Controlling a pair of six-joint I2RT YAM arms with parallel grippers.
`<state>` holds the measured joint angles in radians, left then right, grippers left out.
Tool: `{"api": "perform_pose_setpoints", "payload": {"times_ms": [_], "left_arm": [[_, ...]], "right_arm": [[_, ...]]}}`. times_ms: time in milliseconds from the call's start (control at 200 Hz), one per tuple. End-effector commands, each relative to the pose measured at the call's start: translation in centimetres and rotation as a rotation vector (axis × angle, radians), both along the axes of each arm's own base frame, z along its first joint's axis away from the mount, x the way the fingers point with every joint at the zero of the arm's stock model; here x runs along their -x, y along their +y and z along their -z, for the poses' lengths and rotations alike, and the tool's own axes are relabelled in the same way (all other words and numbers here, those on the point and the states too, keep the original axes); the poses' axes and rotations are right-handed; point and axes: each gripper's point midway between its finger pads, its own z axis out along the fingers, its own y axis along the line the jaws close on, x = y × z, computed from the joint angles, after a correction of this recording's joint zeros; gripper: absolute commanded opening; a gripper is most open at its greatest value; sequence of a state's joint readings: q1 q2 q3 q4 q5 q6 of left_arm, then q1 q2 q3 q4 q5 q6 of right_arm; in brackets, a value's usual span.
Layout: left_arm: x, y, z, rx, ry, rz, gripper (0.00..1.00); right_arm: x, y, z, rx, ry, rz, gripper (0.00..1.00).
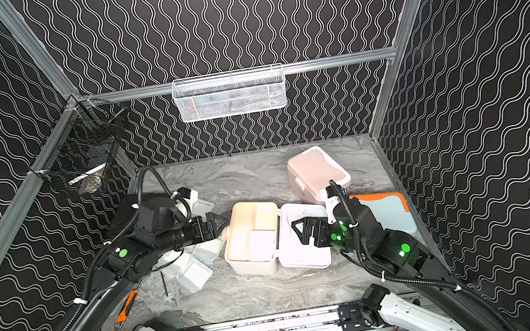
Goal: Open first aid kits and take out gauze
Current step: Pick up the gauze from the first aid kit.
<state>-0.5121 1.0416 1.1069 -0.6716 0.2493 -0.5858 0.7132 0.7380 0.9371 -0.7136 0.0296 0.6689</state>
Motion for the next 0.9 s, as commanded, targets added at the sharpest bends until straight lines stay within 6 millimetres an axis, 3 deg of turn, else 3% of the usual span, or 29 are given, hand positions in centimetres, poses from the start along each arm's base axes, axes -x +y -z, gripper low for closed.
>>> {"api": "perform_pose_setpoints", "payload": {"times_ms": [0, 215, 460, 896], "left_arm": [[0.5, -0.3, 1.1, -0.114, -0.002, 0.049, 0.87], [0.6, -3.6, 3.5, -0.22, 0.044, 0.143, 0.78], [-0.3, -5.1, 5.7, -0.323, 0.074, 0.155, 0.54], [0.3, -7.3, 9.6, -0.361, 0.157, 0.218, 0.54]], "right_arm": [[-0.2, 0.9, 0.2, -0.026, 0.032, -0.011, 1.0], [-0.3, 1.9, 2.9, 0.01, 0.127, -0.032, 1.0], [-0.3, 2.3, 5.1, 0.053, 0.19, -0.045, 1.0], [-0.1, 2.3, 6.2, 0.063, 0.209, -0.052, 1.0]]}}
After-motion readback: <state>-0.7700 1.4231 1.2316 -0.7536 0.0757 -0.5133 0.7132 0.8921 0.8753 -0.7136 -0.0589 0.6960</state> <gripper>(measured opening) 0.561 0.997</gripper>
